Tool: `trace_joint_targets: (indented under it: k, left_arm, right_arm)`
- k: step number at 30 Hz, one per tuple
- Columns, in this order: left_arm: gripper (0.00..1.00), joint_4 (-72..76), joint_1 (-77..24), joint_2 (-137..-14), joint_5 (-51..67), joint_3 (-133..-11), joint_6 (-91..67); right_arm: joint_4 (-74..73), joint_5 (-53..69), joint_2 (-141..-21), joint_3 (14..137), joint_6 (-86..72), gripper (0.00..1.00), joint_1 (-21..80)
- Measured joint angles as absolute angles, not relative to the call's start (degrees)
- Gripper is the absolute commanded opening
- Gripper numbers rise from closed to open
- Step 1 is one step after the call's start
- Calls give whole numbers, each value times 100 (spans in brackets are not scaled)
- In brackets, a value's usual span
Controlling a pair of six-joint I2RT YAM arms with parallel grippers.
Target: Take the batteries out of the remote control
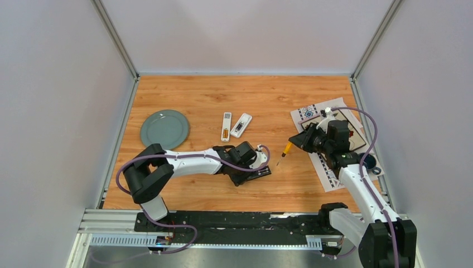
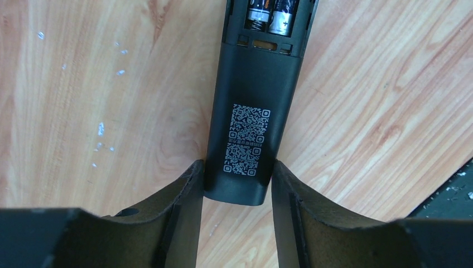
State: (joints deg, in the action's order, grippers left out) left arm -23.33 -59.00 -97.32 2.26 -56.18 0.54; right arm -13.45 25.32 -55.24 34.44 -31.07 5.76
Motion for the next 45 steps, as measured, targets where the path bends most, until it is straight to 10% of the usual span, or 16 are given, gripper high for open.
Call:
trace_joint_targets:
  k: [45]
  left_arm:
    - [41, -2497, -6029, -9194, 95, -5074, -421]
  right_arm:
    - [-757, 283, -7041, 3769, -3750, 0, 2762]
